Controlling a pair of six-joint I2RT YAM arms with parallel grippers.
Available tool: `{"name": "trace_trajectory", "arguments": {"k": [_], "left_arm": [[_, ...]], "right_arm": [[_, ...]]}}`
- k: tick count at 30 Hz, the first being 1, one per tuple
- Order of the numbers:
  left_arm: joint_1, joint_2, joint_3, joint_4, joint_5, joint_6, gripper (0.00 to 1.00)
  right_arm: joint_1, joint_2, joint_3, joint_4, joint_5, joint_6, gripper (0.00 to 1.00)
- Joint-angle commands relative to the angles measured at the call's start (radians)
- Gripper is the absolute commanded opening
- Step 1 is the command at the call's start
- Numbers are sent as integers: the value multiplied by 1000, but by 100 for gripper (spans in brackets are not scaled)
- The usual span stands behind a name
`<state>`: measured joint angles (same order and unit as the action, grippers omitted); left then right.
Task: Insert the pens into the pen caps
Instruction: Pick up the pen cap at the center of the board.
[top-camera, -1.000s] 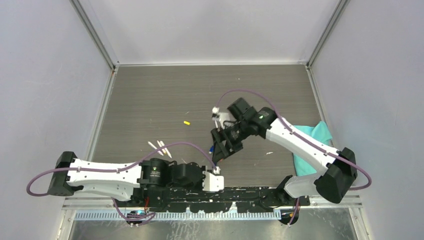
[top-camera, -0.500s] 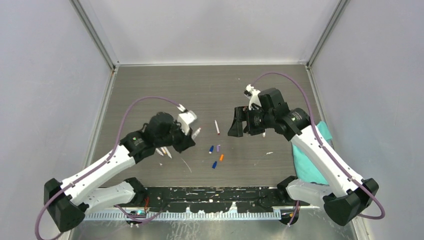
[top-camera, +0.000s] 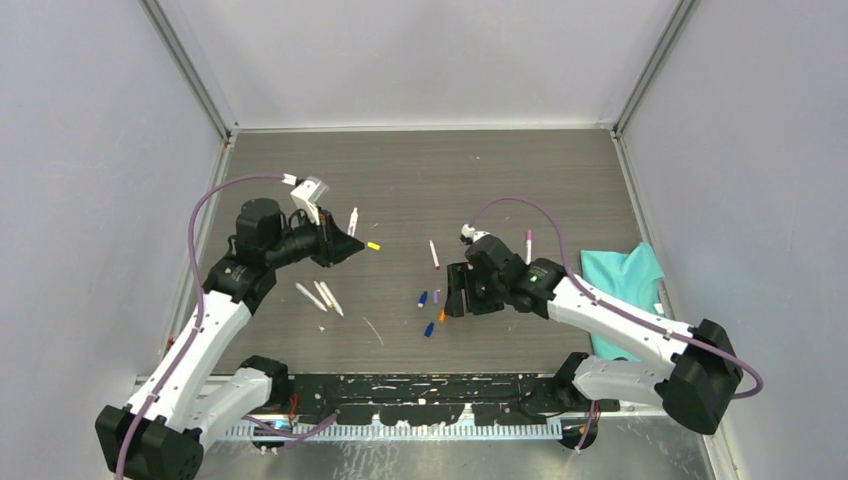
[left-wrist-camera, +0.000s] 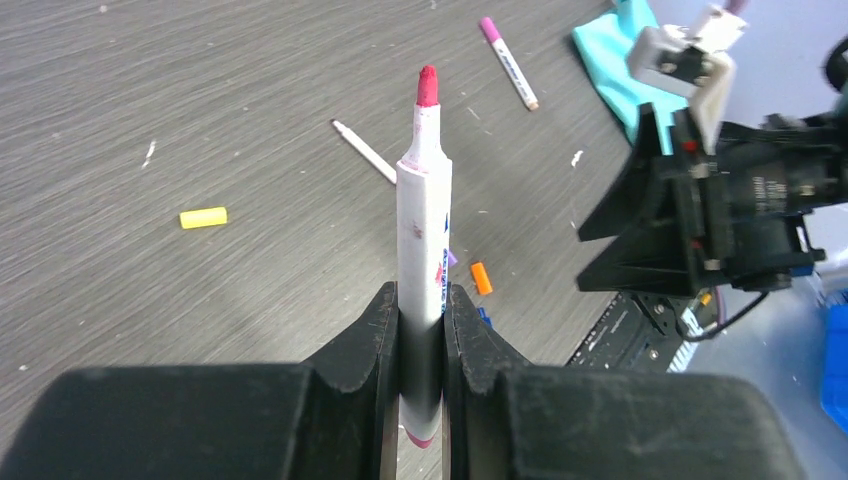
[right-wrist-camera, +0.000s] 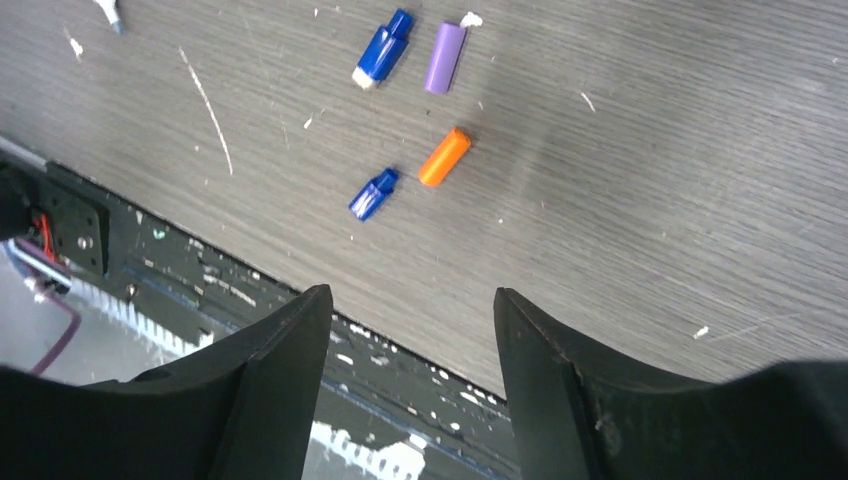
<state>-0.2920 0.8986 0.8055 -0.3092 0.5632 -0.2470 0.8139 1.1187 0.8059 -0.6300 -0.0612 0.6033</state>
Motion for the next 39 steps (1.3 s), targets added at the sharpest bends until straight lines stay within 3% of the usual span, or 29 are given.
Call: {"name": "trace_trajectory", "arguments": {"k": [1, 9, 15, 30, 39], "left_arm": [[2, -19, 7, 51, 86, 26, 0], [0, -51, 11, -2, 27, 74, 1], [-11, -54, 10, -8, 19, 73, 0], [-29, -69, 15, -27, -12, 86, 0], [-36, -78, 13, -33, -21, 91, 0]], "right_arm": [[67, 58, -12, 168, 133, 98, 65], [149, 296, 79, 173, 305, 139, 61], [178, 417, 125, 137, 353, 165, 54], [214, 532, 150, 90, 414, 181, 36], [214, 529, 144, 79, 420, 184, 31]]}}
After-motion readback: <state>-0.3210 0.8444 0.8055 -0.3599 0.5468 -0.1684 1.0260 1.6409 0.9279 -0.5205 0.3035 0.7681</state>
